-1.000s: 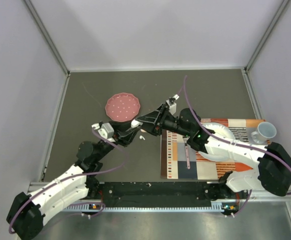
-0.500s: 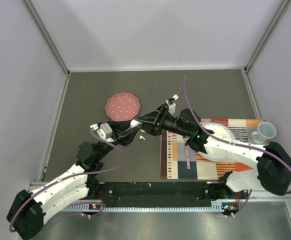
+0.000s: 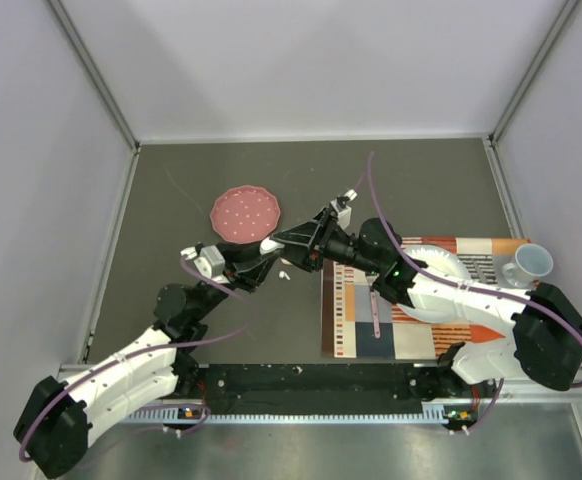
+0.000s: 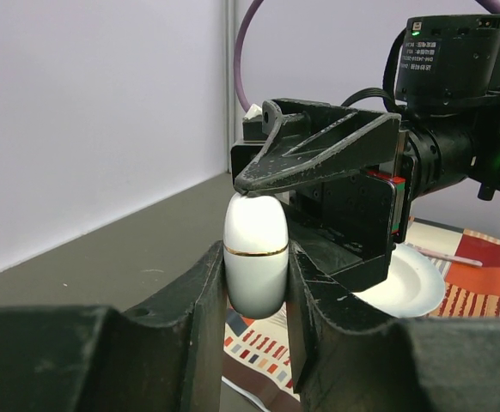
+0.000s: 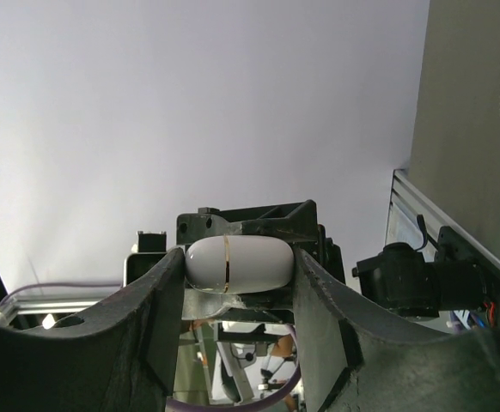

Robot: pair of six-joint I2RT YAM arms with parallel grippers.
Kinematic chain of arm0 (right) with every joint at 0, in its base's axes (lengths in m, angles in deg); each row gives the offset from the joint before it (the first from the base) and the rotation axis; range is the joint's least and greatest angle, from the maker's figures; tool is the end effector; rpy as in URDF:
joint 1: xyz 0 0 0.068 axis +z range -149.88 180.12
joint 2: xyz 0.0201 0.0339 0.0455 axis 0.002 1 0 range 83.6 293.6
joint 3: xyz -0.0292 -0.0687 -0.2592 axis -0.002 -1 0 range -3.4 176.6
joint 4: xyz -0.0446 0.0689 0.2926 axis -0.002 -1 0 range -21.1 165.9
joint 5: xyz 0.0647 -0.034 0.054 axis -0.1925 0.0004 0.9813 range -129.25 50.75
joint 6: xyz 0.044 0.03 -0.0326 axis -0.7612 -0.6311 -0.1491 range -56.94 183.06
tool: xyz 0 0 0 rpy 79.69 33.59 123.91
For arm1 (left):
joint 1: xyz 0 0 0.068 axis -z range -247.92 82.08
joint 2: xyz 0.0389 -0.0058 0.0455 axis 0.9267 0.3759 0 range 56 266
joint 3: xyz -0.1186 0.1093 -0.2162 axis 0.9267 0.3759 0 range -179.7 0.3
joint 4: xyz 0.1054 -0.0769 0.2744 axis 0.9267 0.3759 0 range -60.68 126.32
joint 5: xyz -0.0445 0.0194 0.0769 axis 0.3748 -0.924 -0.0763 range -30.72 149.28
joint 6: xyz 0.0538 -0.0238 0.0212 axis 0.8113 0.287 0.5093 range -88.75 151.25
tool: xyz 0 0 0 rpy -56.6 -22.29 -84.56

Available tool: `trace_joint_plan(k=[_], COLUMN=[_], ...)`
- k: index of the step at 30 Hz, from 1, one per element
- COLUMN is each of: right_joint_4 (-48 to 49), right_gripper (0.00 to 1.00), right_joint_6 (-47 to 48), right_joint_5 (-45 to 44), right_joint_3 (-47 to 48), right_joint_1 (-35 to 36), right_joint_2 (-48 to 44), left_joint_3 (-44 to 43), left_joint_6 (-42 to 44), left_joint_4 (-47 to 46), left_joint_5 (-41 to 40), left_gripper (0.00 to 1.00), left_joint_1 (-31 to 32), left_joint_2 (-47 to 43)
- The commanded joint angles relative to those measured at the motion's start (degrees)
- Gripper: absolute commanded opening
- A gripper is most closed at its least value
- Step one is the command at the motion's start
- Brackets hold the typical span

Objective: Insert the wireless bluetooth earbuds into the charging case
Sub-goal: Pass from the right arm to the left

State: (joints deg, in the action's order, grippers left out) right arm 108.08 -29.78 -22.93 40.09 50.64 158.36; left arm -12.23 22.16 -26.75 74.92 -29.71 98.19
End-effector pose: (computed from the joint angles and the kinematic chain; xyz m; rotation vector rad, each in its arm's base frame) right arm 0.2121 0.2787 0.2679 0.4548 1.9907 2.0399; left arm 0.1614 -0.1436 0.2507 0.5330 1.0434 -0.8840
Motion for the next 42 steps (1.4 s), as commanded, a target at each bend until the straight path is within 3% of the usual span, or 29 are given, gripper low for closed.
trace_joint_plan(k=[1,6,18,21,25,28,29,34,35,36,37,42], right_joint_4=[4.47,3.06,1.75,0.87,0.60,-0.36,-0.89,-6.78,-9.48,-9.94,-9.77,-19.33], right_gripper=[0.04,0.04,0.03,0.03,0.04,0.25,0.38,0.75,0.90,0.96,0.99,0.99], right_joint_6=[-0.33,0.29,0.81,1.34,1.87,5.28,6.52,17.65,19.60,21.80,28.09,41.23], right_joint_5=[0.73,0.47,0.38,0.21,0.12,0.56,0.65,-0.92,-1.98,-2.86,-3.74,-5.51], right_joint_3=[-0.07,0.20,0.46,0.72,0.72,1.42,1.78,4.06,4.15,4.33,4.42,7.92], right_joint_1=[0.72,0.72,0.72,0.72,0.72,0.72,0.72,-0.60,-0.95,-1.13,-1.13,-1.22], right_joint_2=[0.39,0.38,0.38,0.38,0.38,0.38,0.12,-2.86,-4.96,-6.46,-7.60,-14.19], left_joint_3=[-0.03,-0.21,-1.09,-1.18,-1.00,-0.83,-0.65,0.14,0.58,1.10,2.24,4.62], left_joint_6=[-0.41,-0.59,-1.03,-1.11,-1.11,-1.38,-1.55,-4.54,-4.89,-4.11,-3.75,-4.10], left_joint_4=[-3.08,-2.64,-2.20,-2.20,-2.64,-3.25,-3.34,-0.19,0.08,-0.26,-1.83,-6.67], left_joint_5=[0.45,0.36,0.80,1.15,1.59,1.68,1.33,-3.32,-4.90,-5.44,-5.36,-1.85], left_gripper=[0.27,0.36,0.34,0.24,0.01,0.00,0.00,0.00,0.00,0.00,0.00,0.00], left_joint_1=[0.02,0.02,0.02,-0.07,0.02,-0.07,0.01,0.01,-0.07,-0.07,-0.07,-1.47], left_joint_2=[0.26,0.08,1.05,1.05,1.05,0.87,0.70,-1.58,-2.02,-2.72,-3.08,-4.23])
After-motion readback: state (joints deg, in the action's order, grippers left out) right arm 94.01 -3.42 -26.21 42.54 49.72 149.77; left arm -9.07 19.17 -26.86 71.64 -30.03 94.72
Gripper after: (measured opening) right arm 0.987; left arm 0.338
